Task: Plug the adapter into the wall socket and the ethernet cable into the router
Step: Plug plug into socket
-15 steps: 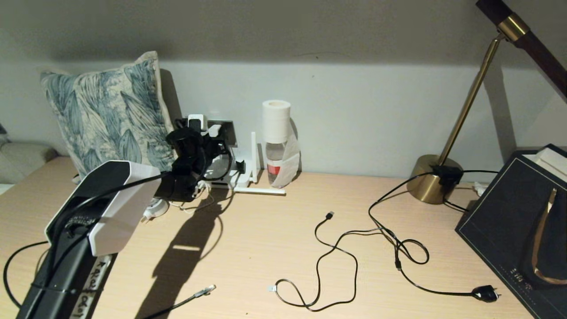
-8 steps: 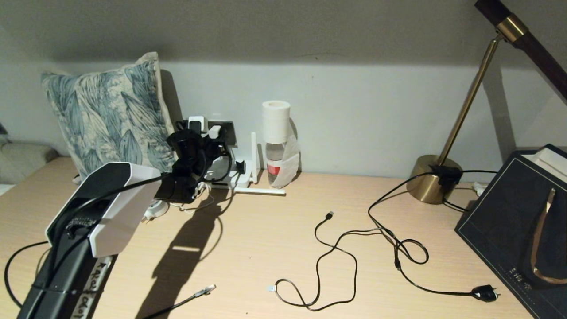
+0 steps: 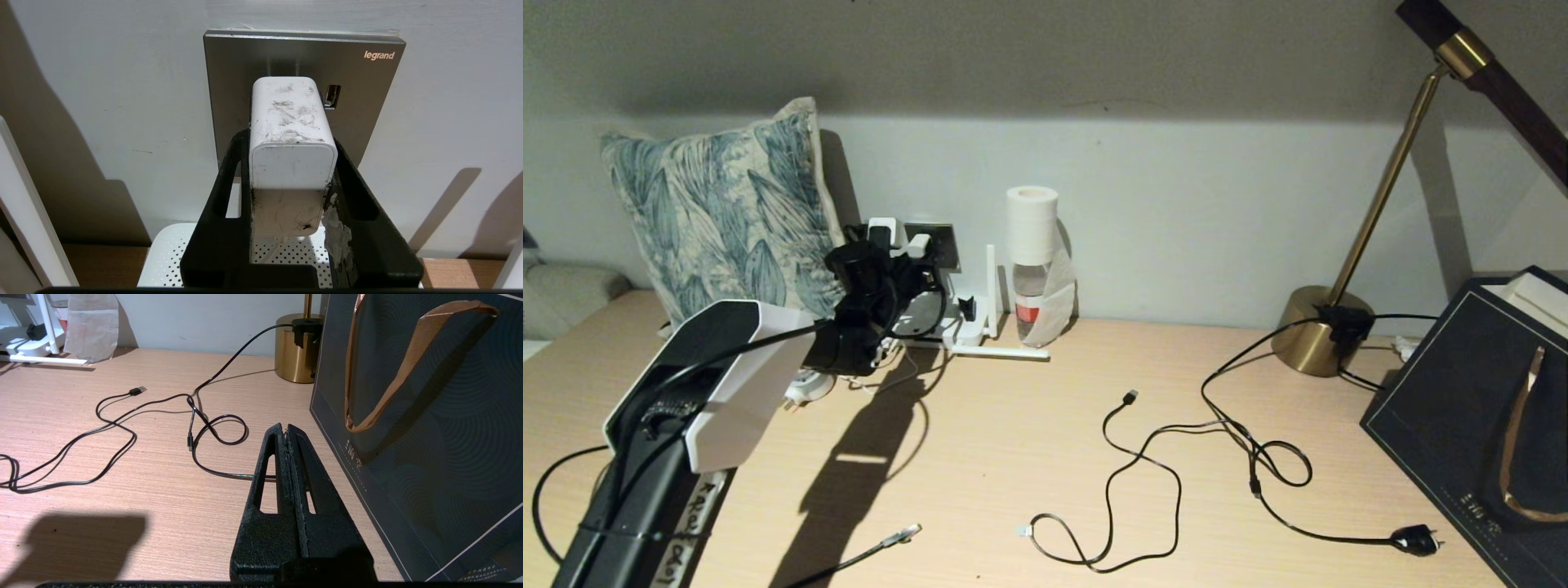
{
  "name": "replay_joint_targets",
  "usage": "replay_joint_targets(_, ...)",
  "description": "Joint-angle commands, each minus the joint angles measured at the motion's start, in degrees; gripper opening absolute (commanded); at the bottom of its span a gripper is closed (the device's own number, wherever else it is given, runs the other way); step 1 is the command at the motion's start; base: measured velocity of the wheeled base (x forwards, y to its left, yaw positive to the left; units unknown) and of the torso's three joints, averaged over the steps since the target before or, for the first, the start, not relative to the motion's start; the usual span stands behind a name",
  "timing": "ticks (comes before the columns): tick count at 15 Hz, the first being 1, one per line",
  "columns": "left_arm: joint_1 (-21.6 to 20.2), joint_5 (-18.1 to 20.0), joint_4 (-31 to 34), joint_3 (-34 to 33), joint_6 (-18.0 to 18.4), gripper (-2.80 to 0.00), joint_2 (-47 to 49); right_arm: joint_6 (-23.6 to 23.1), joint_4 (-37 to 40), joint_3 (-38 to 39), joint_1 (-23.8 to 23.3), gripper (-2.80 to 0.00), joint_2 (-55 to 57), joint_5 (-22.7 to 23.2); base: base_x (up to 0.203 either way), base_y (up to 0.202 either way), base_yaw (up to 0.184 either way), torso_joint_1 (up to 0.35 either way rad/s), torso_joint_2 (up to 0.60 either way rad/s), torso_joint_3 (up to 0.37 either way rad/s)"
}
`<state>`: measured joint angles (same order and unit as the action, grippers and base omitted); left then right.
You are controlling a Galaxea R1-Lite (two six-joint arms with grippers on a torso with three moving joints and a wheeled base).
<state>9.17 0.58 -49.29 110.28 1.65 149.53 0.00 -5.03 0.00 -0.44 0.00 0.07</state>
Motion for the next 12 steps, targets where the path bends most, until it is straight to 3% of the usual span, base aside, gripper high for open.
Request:
replay_joint_targets(1,-0.1,1.5,-0.2,0.0,0.0,-2.80,-0.9,0.0,-0.1,2.0,0.0,-2.80,0.1,0.0,0.000,0.000,0.000,0.000,0.00,0.000)
replay_joint_targets(6,-0.8,4.1,2.9,0.0,0.1,-2.80,-3.2,0.0,-0.1,2.0,0.0,-2.80,0.1,0.0,0.000,0.000,0.000,0.000,0.00,0.000)
replay_joint_targets(12,-0.4,4.0,4.4,-0.1,0.1,-2.80,-4.6,0.0,-0.1,2.0,0.0,-2.80,0.1,0.0,0.000,0.000,0.000,0.000,0.00,0.000)
